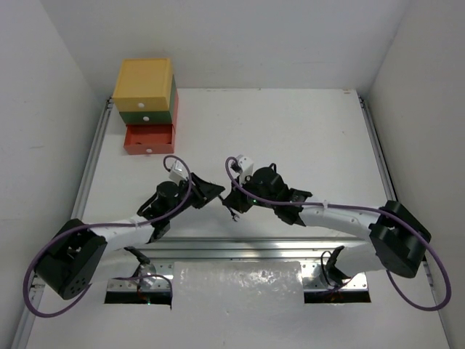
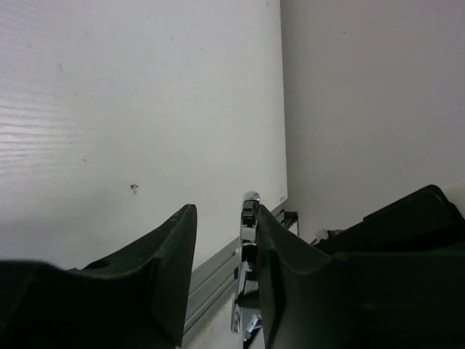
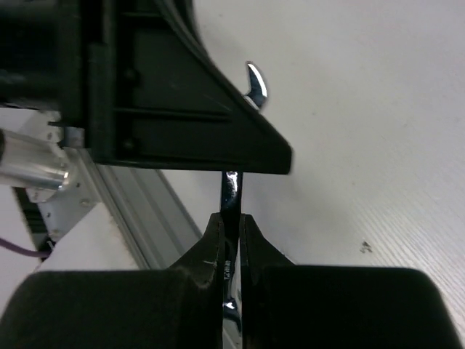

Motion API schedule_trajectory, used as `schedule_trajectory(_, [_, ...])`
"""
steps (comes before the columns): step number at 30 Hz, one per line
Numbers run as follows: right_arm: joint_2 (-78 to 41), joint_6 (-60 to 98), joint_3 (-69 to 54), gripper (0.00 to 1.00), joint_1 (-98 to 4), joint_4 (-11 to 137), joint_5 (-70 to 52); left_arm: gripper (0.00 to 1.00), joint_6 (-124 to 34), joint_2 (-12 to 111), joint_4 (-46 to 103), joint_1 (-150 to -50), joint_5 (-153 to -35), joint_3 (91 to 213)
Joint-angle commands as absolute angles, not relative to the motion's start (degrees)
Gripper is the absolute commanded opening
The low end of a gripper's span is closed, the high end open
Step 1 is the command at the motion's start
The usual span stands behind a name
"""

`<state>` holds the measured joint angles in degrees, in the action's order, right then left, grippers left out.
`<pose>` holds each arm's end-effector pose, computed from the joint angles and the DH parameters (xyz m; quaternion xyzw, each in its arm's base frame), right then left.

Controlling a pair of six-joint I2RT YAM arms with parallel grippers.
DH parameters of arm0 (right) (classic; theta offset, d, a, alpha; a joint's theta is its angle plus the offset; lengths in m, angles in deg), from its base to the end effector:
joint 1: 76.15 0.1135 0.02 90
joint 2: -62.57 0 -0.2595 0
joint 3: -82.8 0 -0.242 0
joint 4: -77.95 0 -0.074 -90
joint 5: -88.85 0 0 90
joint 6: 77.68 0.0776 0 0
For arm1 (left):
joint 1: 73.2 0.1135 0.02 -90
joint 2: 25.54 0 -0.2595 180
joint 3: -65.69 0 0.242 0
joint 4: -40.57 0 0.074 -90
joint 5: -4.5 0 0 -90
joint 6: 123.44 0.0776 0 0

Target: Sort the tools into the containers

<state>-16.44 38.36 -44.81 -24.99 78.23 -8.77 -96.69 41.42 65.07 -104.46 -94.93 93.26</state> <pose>0.1940 0.2574 0.1928 -0.2186 0.8198 0.3724 0.3760 0.2079 -0.1411 0.1600 -0.1695 0.7733 -0.4903 0.3644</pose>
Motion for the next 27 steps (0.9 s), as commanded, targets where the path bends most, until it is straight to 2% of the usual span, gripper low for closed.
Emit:
schedule_trajectory(1, [-14.0, 39.9, -43.4, 0.00, -24.5, 83.6, -13.4, 0.34, -96.6, 43.6, 70.9, -106.1, -93.9, 96.5])
schedule_trajectory(2, [-13.6, 40.2, -43.4, 0.00, -24.5, 83.9, -14.0, 0.30, -96.6, 44.9, 71.0, -106.4, -94.0, 97.7])
schedule_trajectory(4, [-13.3, 40.4, -43.3, 0.00, -24.5, 83.8, -14.2, 0.01, -96.6, 45.8, 71.4, -106.7, -94.3, 98.8])
schedule_trajectory(5, [-13.0, 40.5, -43.3, 0.04, -24.5, 83.6, -12.9, 0.00, -96.6, 45.7, 71.2, -106.7, -94.0, 99.5])
schedule_trajectory(6, [-12.8, 41.1, -43.2, 0.17, -24.6, 82.9, -11.7, 0.00, -96.5, 45.5, 70.3, -106.6, -94.0, 100.0])
schedule_trajectory(7, [-12.0, 41.8, -43.3, 0.49, -24.5, 80.8, -9.7, 0.00, -95.7, 44.4, 68.4, -106.4, -93.4, 102.0])
schedule_trajectory(9, [-10.5, 43.7, -43.9, 0.70, -24.9, 75.9, -1.2, 0.00, -93.8, 43.1, 57.3, -105.5, -89.3, 105.2])
schedule_trajectory(10, [-9.6, 44.6, -44.0, 0.76, -25.3, 73.4, 2.2, 0.00, -92.0, 42.3, 53.2, -102.5, -87.9, 108.8])
schedule_trajectory(11, [-7.8, 46.4, -44.3, 0.85, -25.7, 71.2, 7.7, 0.00, -91.5, 42.1, 46.2, -100.2, -86.8, 110.5])
schedule_trajectory(18, [2.1, 46.9, -47.3, 0.89, -29.8, 60.4, 10.8, 0.00, -90.1, 48.4, 36.8, -73.6, -87.1, 120.4])
schedule_trajectory(20, [5.0, 45.9, -47.9, 0.93, -30.1, 58.2, 12.3, 0.00, -90.1, 53.7, 35.4, -70.0, -86.4, 126.0])
schedule_trajectory(22, [6.6, 45.4, -48.1, 0.94, -30.1, 57.0, 13.3, 0.00, -90.4, 60.3, 34.3, -65.9, -86.7, 132.5])
schedule_trajectory(27, [10.9, 44.1, -49.5, 0.97, -30.5, 55.0, 14.2, 0.02, -91.0, 71.0, 33.2, -62.5, -89.4, 144.0])
